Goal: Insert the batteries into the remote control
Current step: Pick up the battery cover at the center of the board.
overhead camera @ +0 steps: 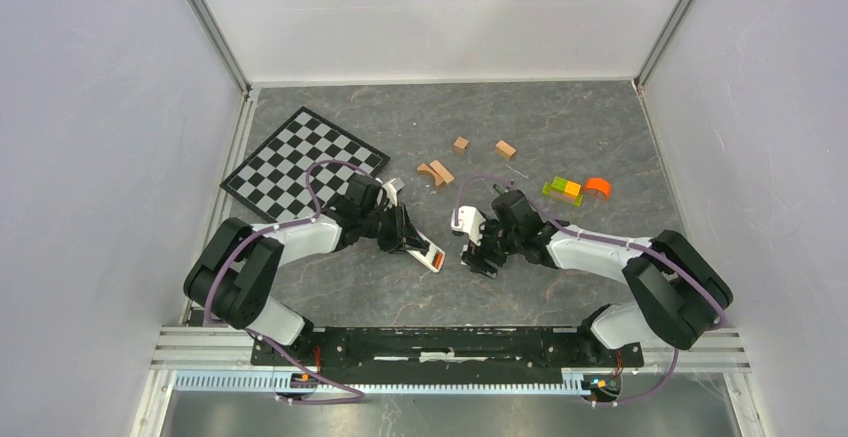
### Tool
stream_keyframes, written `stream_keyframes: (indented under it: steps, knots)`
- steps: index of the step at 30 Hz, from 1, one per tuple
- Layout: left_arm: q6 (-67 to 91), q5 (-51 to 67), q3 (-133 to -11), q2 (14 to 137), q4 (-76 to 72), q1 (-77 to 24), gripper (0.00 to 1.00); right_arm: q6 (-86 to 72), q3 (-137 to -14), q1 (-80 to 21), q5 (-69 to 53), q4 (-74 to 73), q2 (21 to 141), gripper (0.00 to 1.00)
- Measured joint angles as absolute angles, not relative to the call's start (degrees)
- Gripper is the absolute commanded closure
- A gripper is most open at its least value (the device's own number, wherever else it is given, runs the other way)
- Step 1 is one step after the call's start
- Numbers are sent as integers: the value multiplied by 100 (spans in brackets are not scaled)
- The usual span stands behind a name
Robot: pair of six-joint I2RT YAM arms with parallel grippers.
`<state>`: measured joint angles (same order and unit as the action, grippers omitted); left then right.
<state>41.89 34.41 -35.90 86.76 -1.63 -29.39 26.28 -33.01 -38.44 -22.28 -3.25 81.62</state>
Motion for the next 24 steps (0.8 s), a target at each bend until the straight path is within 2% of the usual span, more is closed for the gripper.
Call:
stream_keyframes:
  steps: [2,6,9,15,24]
  knots:
    - [4189,3439,-3590,8676,-163,-2939,85,2628,-3253,-3887,-2213,-172,8162,27]
    - [4187,3439,-3590,8676,-163,-2939,82,2633,-3236,-3929,-2233,-19,8228,43]
    - [4187,3439,-3590,8674,-163,-2939,80,2665,-3310,-3938,-2287,-82,8302,51]
    - [4187,3439,-3590,8674,-163,-2939,80,2714,-3391,-3940,-2272,-180,8344,52]
    - [4191,3441,-3570,8672,-237,-2939,80,2593,-3297,-3964,-2130,-64,8230,48]
